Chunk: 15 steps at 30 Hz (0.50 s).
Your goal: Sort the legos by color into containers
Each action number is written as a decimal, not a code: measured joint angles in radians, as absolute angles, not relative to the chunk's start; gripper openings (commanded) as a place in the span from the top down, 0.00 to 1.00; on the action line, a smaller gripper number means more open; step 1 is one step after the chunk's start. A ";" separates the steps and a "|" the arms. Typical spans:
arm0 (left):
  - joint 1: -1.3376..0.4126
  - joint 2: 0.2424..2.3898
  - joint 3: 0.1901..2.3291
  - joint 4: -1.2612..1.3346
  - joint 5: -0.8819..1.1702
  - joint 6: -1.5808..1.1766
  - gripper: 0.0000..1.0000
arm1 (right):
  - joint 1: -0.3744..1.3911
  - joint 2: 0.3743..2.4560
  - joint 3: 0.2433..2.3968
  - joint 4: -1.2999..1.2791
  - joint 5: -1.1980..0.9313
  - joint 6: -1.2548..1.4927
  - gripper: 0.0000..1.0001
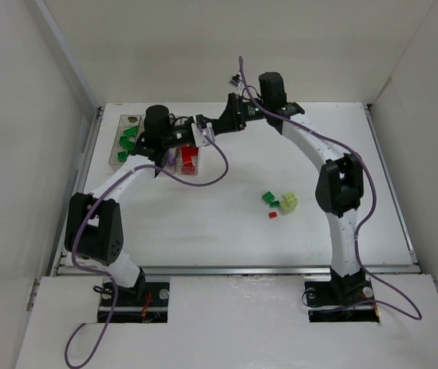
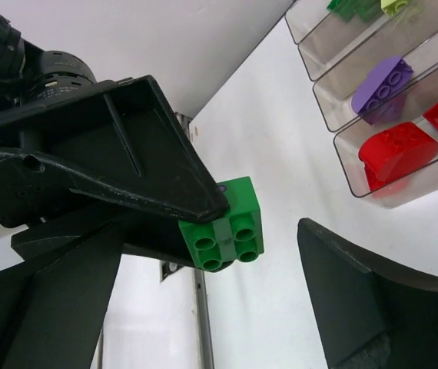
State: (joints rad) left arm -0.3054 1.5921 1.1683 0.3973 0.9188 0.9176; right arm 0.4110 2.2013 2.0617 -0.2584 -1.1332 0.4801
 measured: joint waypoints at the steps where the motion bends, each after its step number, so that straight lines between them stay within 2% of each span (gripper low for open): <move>1: -0.305 1.592 1.167 0.396 0.916 0.917 1.00 | 0.412 2.201 2.062 -0.261 -1.137 0.477 0.00; 8: -0.258 1.592 1.155 0.392 0.855 0.834 1.00 | 0.393 2.201 2.062 -0.265 -1.056 0.501 0.00; 15: -0.075 1.609 1.163 0.387 0.560 0.573 1.00 | 0.287 2.209 2.091 -0.310 -0.771 0.544 0.00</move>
